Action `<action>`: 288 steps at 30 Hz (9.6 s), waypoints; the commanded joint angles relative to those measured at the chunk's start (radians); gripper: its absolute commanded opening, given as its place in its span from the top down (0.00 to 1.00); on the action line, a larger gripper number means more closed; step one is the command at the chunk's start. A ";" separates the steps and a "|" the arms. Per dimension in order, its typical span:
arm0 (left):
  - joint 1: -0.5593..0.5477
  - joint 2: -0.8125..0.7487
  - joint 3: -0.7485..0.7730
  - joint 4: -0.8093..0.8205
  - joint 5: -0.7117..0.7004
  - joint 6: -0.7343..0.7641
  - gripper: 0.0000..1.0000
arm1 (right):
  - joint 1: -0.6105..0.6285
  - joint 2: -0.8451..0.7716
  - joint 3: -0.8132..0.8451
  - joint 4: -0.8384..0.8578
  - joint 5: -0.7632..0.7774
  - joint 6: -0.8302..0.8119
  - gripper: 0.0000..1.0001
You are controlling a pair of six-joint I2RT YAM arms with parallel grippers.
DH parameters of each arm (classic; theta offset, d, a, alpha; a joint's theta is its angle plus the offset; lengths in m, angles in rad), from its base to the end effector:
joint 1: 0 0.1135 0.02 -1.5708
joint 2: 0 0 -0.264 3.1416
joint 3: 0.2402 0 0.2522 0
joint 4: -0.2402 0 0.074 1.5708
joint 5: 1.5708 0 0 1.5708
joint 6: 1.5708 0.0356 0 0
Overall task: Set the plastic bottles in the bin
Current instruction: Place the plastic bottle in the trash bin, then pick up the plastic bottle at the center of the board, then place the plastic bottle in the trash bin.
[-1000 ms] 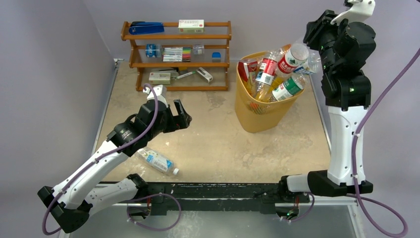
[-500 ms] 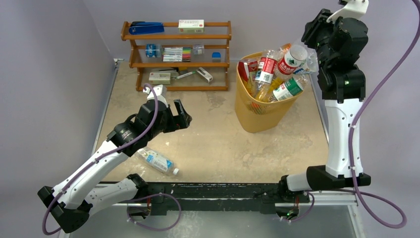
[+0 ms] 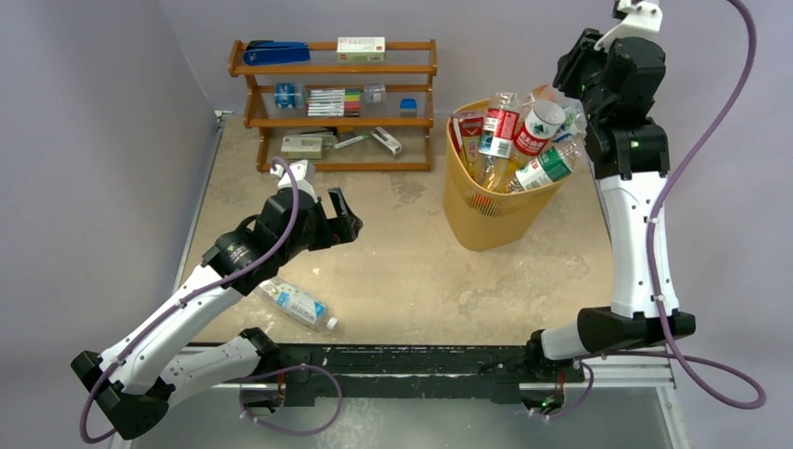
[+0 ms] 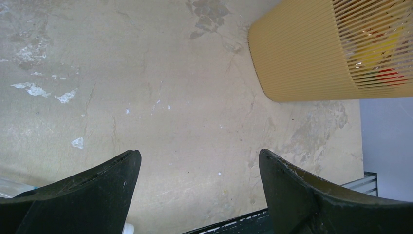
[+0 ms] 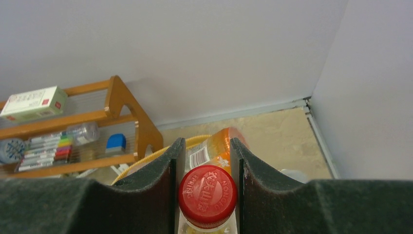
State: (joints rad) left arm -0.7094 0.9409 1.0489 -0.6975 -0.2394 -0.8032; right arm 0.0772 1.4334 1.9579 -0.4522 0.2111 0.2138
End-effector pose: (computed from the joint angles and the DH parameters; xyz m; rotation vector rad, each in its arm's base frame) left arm 0.1510 -0.1185 0.3525 -0.2446 2.1934 -0.6148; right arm 0.2741 0.0137 0.5575 0.2712 1.4759 0.0761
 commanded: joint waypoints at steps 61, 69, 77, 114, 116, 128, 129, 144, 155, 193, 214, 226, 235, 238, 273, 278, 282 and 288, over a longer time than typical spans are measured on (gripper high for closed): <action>0.004 0.090 -0.002 -0.576 -0.336 -0.711 0.01 | -0.001 -0.213 -0.062 -0.049 -0.808 0.053 0.00; 0.004 -0.031 -0.138 -0.602 -0.282 -0.956 0.01 | 0.082 -0.270 -0.224 0.034 -0.948 0.085 0.01; 0.004 0.012 -0.281 -0.543 -0.127 -1.025 0.00 | 0.175 -0.257 -0.251 0.035 -0.920 0.079 0.02; -0.193 0.259 -0.231 0.417 0.113 -0.169 0.46 | 0.246 -0.260 -0.512 0.157 -0.828 0.190 0.09; -0.210 0.225 -0.217 0.426 0.144 -0.121 0.47 | 0.246 -0.259 -0.519 0.170 -0.827 0.205 0.09; -0.306 0.031 -0.247 0.703 0.410 -0.016 0.50 | 0.350 -0.205 -0.561 0.243 -0.793 0.257 0.08; -0.311 0.022 -0.243 0.708 0.417 -0.013 0.50 | 0.364 -0.199 -0.560 0.242 -0.782 0.257 0.08; -0.331 -0.071 -0.251 0.788 0.446 -0.001 0.50 | 0.447 -0.207 -0.606 0.279 -0.738 0.295 0.07; -0.336 -0.070 -0.265 0.816 0.440 -0.008 0.50 | 0.453 -0.261 -0.747 0.513 -0.888 0.441 0.01; -0.337 -0.012 -0.242 0.828 0.418 0.006 0.51 | 0.473 -0.323 -0.902 0.779 -1.001 0.608 0.18; -0.337 -0.175 -0.140 0.551 0.172 0.048 0.22 | 0.482 -0.386 -0.609 0.301 -0.580 0.367 0.55; -0.337 -0.235 -0.153 0.468 0.074 0.041 0.20 | 0.482 -0.345 -0.270 0.040 0.094 0.124 0.56; -0.336 -0.259 -0.164 0.452 0.063 0.041 0.18 | 0.481 -0.318 -0.274 0.105 0.409 -0.049 0.56; -0.336 -0.259 -0.167 0.449 0.063 0.044 0.18 | 0.482 -0.307 -0.281 0.129 0.448 -0.083 0.57; -0.336 -0.321 -0.214 0.423 0.036 0.026 0.17 | 0.483 -0.346 -0.498 0.219 0.350 -0.117 0.32; -0.337 -0.318 -0.196 0.406 0.030 0.029 0.16 | 0.483 -0.345 -0.425 0.181 0.356 -0.111 0.22; -0.337 -0.326 -0.186 0.393 0.023 0.032 0.16 | 0.484 -0.339 -0.385 0.167 0.357 -0.108 0.19; -0.337 -0.344 -0.181 0.363 0.002 0.031 0.16 | 0.483 -0.333 -0.351 0.133 0.372 -0.086 0.16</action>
State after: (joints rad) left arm -1.0477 0.6159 0.8299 -0.3344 -0.2043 -0.7742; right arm 0.5564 1.1004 1.5597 -0.3080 0.5812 0.0956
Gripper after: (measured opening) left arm 0.833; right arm 0.824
